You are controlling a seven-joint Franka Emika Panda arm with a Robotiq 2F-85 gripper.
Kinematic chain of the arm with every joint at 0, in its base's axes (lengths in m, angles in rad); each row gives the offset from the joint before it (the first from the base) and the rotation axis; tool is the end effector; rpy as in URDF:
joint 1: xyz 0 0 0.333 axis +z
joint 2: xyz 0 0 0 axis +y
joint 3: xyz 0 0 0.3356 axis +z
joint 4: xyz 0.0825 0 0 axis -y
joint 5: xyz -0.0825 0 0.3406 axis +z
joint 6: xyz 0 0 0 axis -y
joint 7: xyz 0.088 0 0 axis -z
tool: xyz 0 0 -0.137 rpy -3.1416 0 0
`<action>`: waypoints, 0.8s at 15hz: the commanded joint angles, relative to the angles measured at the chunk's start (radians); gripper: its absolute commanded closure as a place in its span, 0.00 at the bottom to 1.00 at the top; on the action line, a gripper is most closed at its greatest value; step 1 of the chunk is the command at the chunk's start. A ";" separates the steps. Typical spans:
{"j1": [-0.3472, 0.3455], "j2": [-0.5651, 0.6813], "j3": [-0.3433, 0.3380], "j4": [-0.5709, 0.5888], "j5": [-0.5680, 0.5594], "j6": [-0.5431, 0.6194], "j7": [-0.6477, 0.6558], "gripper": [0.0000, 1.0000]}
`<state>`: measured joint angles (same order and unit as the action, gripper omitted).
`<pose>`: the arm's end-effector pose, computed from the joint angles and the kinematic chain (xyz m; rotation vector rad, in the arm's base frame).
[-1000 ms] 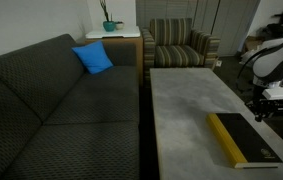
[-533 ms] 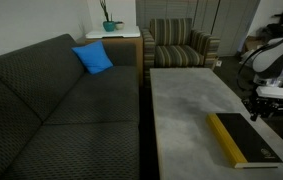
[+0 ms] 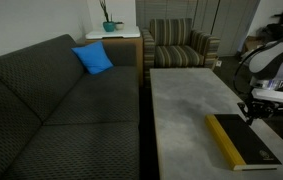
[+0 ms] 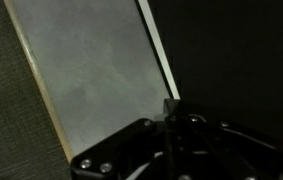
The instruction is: Open the black and yellow book
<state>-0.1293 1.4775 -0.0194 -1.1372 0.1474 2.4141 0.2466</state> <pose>0.6374 -0.0892 -0.1224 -2.9748 0.7590 0.3119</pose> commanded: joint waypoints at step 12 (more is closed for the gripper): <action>-0.008 -0.002 0.071 0.029 0.034 -0.166 -0.048 1.00</action>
<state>-0.1291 1.4753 0.0391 -1.1147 0.1492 2.2969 0.2334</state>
